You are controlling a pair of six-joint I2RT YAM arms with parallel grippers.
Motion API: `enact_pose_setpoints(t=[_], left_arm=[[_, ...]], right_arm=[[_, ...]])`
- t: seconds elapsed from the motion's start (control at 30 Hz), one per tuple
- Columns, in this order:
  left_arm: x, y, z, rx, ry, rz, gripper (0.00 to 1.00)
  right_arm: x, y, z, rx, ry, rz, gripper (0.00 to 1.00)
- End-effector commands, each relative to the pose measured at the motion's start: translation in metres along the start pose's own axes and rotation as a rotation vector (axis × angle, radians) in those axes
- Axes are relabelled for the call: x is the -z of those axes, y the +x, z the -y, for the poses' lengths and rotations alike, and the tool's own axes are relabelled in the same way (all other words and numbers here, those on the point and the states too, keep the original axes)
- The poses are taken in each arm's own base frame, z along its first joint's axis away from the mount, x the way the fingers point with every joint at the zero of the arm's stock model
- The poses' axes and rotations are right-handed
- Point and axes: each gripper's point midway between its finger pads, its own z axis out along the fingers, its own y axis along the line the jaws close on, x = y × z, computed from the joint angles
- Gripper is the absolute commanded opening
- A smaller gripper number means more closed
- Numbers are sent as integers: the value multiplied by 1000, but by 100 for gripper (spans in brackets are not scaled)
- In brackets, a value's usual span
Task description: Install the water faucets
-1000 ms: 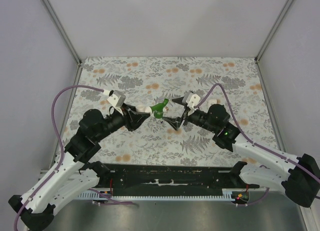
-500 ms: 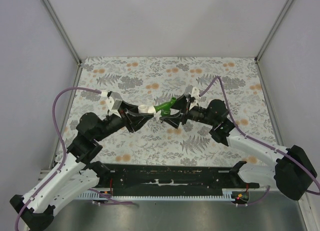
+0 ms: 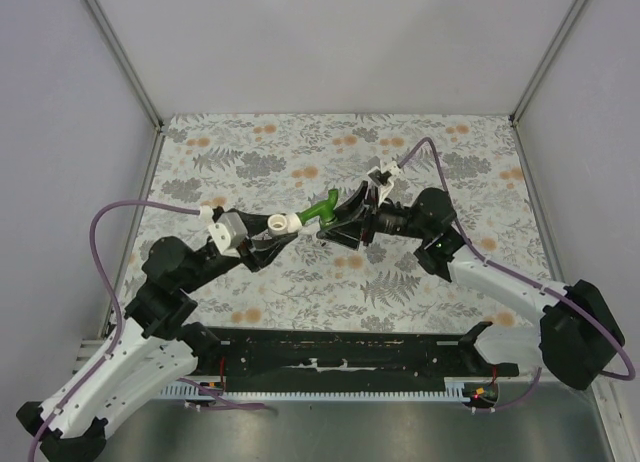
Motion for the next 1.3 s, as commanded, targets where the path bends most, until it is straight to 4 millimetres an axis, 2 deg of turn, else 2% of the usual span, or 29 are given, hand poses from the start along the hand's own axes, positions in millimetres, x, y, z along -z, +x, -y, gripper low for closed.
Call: enact_pose_setpoints(t=[0.0, 0.17, 0.2, 0.4, 0.57, 0.67, 0.87, 0.97, 1.13, 1.2, 1.23, 1.27], left_arm=[[16, 13, -16, -422, -9, -55, 2], [31, 48, -11, -641, 107, -196, 2], [35, 58, -8, -662, 147, -234, 2], [38, 80, 1, -686, 250, -303, 2], [45, 108, -9, -771, 236, -450, 2], [48, 117, -12, -811, 228, -512, 2], [50, 130, -4, -833, 272, -535, 2], [50, 129, -5, -837, 264, -539, 2], [47, 123, -6, -761, 223, -545, 2], [44, 121, -7, -712, 191, -540, 2], [42, 120, -9, -684, 165, -536, 2], [40, 117, -9, -651, 142, -529, 2]], right_arm=[[-3, -36, -12, -192, -63, 46, 27], [0, -34, 6, -419, -40, 10, 30], [0, -30, 11, -462, -31, -2, 31], [-5, 1, 43, -675, 11, -74, 32], [-9, 21, 61, -792, 21, -93, 32], [-8, 24, 69, -816, 25, -85, 36], [0, 31, 87, -845, 70, -74, 44], [6, 36, 96, -854, 91, -73, 48], [20, 35, 110, -835, 119, -59, 69], [25, 31, 114, -822, 129, -46, 80], [27, 29, 115, -811, 130, -43, 98], [29, 27, 116, -796, 132, -39, 98]])
